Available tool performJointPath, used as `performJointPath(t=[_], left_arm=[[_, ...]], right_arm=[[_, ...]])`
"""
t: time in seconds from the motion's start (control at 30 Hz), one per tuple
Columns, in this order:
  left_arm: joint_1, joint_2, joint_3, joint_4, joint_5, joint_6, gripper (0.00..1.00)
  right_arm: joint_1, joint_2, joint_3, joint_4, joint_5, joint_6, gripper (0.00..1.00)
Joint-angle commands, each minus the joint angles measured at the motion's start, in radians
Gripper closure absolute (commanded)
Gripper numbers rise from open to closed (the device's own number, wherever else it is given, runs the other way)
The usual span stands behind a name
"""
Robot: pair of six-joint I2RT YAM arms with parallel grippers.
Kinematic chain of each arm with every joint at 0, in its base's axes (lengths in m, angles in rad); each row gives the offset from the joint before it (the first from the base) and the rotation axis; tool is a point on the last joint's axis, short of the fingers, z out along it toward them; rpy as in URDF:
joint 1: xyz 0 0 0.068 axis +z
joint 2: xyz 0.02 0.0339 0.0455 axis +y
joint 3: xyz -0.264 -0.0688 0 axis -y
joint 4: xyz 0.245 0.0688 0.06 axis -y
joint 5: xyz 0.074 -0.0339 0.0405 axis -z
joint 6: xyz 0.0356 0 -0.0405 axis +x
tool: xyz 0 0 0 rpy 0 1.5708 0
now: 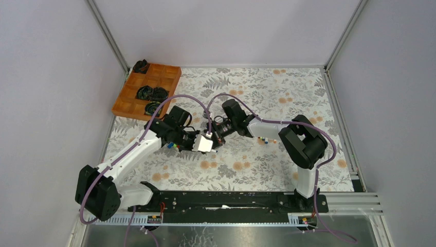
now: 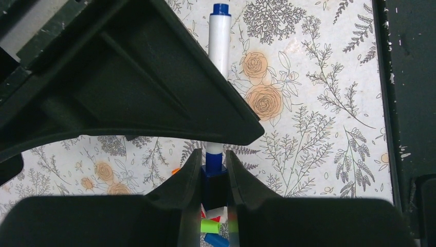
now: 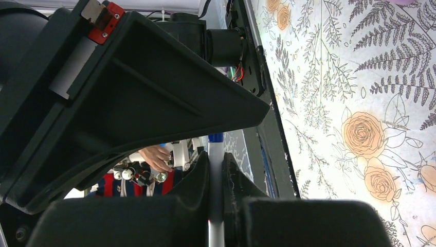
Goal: Open the pen caps
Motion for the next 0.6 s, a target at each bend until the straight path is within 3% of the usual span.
performJointPath(t=[0.0,0.17,0.4,0.57], left_arm=[[-0.009,0.009,0.006,-0.020,0.000,-0.011,1.00],[-0.001,0.001,-0.013,-0.045,-0.117,0.062,1.00],[0.205,0.052,0.018,-0.095,-0.246,0.284,1.00],[0.293,0.108,0.089,-0.084,-0.244,0.296,1.00]], right_arm=[[0.000,0.017,0.034,0.017,-0.013,0.009,1.00],[-0.009,-0.020,-0.012,-0.135,0.016,-0.120,1.00],[-0.049,-0.177,-0.292,-0.015,0.047,-0.073,1.00],[-0.068,-0.252,-0.375,0.033,0.062,-0.044,1.00]])
